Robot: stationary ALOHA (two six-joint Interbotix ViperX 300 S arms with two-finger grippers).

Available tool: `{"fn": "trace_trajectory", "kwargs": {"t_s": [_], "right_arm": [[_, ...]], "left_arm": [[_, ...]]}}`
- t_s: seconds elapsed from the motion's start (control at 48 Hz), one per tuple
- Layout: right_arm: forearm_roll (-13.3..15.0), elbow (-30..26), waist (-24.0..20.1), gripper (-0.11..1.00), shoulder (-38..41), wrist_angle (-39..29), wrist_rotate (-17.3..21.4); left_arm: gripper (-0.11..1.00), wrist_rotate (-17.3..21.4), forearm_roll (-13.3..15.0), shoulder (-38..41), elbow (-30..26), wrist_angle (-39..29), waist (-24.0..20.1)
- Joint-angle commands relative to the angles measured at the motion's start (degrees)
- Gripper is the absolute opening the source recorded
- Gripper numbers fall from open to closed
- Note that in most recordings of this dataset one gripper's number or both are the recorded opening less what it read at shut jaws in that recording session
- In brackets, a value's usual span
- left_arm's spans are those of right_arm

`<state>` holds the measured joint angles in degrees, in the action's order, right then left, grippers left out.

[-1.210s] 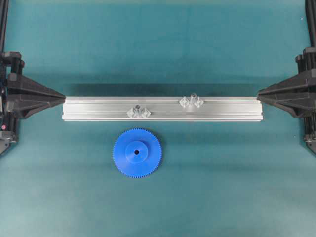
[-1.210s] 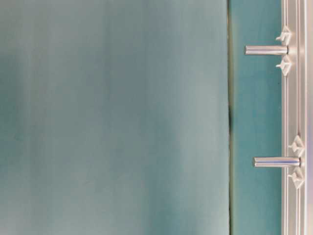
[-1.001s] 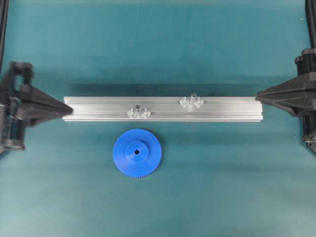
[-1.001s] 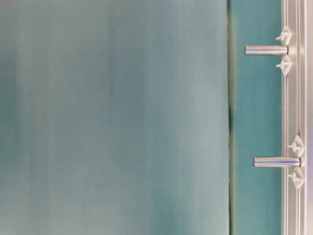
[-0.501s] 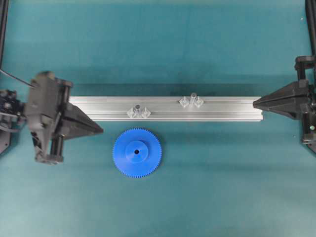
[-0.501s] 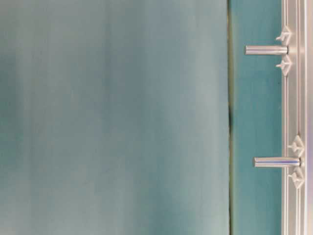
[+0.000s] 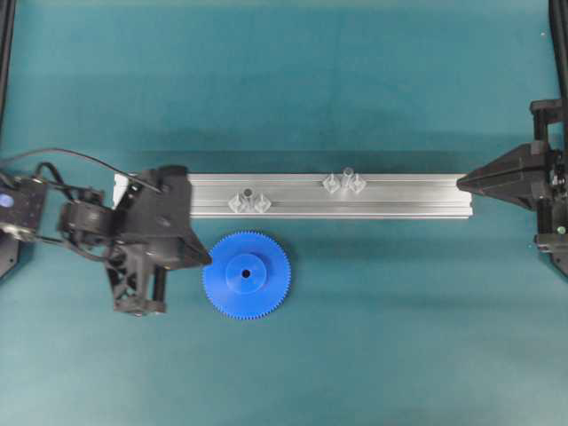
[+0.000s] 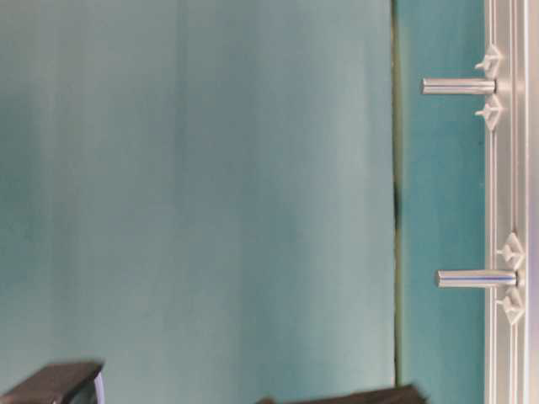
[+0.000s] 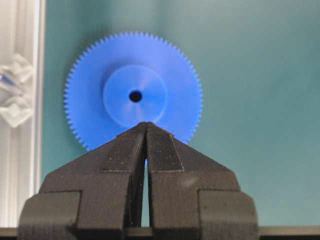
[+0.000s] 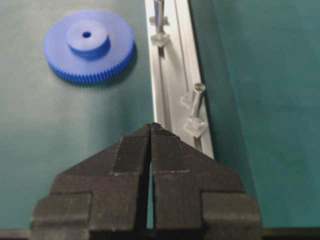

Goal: Find the location of the shaft and insert the large gear.
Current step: 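Move the left gripper down over the blue gear's hub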

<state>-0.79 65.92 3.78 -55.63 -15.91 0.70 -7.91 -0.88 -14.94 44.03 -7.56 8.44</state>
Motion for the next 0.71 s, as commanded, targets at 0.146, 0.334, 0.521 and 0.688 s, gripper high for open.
{"fn": "trace_trajectory", "kwargs": {"t_s": [0.146, 0.334, 0.521, 0.688], "right_arm": [[-0.1, -1.2, 0.2, 0.0, 0.2, 0.0, 0.9], [-0.2, -1.2, 0.2, 0.0, 0.0, 0.0, 2.8], [-0.2, -0.3, 0.2, 0.0, -1.0, 0.0, 2.9], [-0.1, 0.3, 0.2, 0.0, -2.4, 0.0, 3.0]], "left_arm": [[0.1, 3.0, -0.3, 6.2, -5.5, -2.7, 1.1], [0.63, 3.3, -0.3, 9.6, -8.5, -5.4, 1.1], [0.93, 3.4, -0.3, 14.6, -11.3, -7.6, 1.1], [0.93, 3.7, -0.3, 19.3, -14.0, -9.1, 1.1]]}}
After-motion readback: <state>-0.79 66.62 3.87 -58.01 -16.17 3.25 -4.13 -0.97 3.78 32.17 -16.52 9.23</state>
